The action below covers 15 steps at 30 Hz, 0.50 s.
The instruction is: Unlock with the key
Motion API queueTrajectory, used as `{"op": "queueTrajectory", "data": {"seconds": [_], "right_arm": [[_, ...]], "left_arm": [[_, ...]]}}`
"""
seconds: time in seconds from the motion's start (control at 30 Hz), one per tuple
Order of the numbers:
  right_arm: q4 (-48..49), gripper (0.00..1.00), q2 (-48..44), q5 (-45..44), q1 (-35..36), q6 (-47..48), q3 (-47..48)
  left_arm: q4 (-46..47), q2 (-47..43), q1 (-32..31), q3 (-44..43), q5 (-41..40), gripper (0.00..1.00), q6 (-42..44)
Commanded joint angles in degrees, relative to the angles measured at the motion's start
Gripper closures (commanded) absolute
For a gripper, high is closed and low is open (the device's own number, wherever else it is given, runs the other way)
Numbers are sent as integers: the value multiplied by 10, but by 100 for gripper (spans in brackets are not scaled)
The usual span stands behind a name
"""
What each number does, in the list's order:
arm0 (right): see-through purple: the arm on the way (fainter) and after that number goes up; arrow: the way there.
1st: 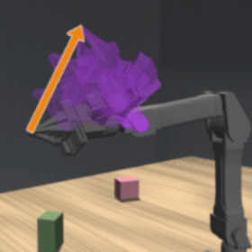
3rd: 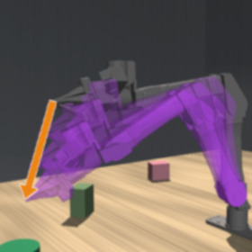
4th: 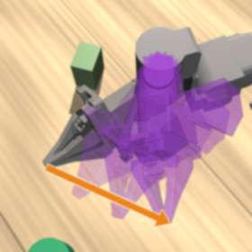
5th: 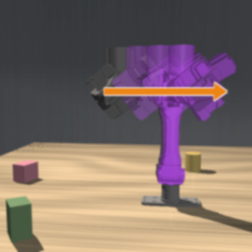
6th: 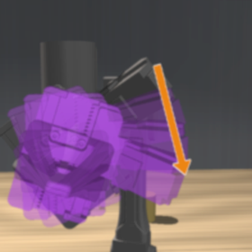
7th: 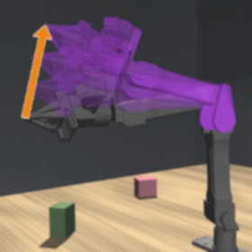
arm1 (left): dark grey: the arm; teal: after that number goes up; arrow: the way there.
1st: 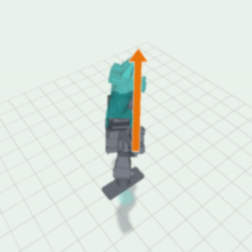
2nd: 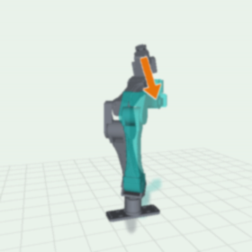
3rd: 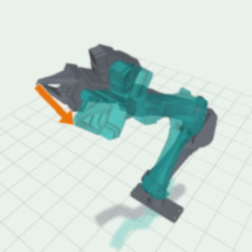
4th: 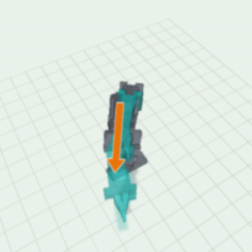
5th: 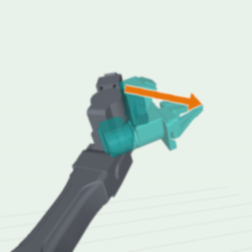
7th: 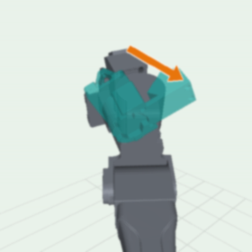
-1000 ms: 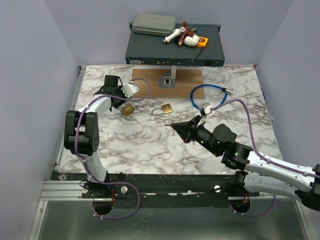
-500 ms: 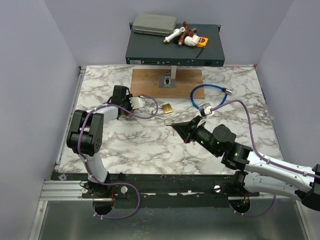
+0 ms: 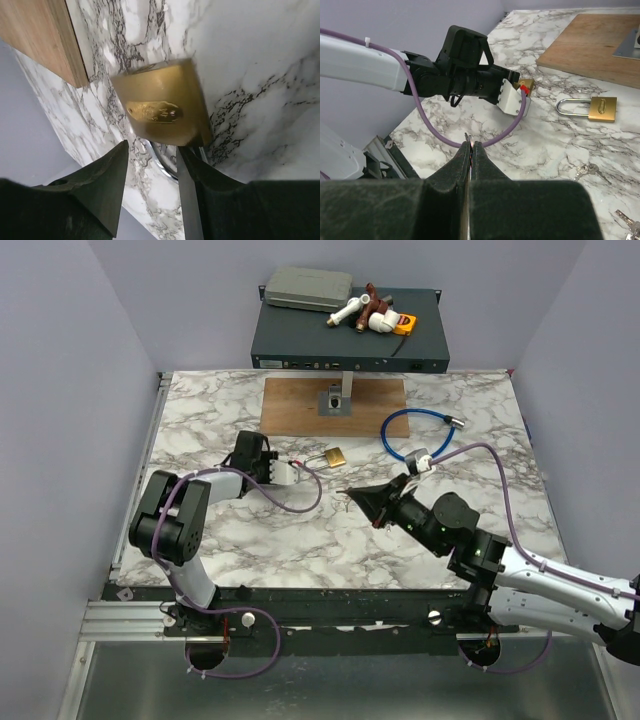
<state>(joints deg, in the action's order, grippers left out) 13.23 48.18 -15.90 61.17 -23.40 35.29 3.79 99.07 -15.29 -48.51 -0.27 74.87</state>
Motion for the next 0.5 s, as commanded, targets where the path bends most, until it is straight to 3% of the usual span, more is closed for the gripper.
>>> {"op": "queueTrajectory", "data": {"seconds": [0.0, 0.17, 0.33, 0.47], "right_arm": [[-18, 99, -11, -18, 1, -11, -12], [-23, 99, -18, -19, 2, -18, -16], [-34, 99, -26, -23, 1, -19, -17], [-47, 99, -28, -24, 1, -15, -11]], "left_arm": [[-15, -15, -15, 33, 9, 56, 55], [-73, -21, -24, 11, -7, 56, 50], [-254, -15, -20, -112, 43, 55, -86], [-298, -24, -31, -129, 80, 48, -123]]}}
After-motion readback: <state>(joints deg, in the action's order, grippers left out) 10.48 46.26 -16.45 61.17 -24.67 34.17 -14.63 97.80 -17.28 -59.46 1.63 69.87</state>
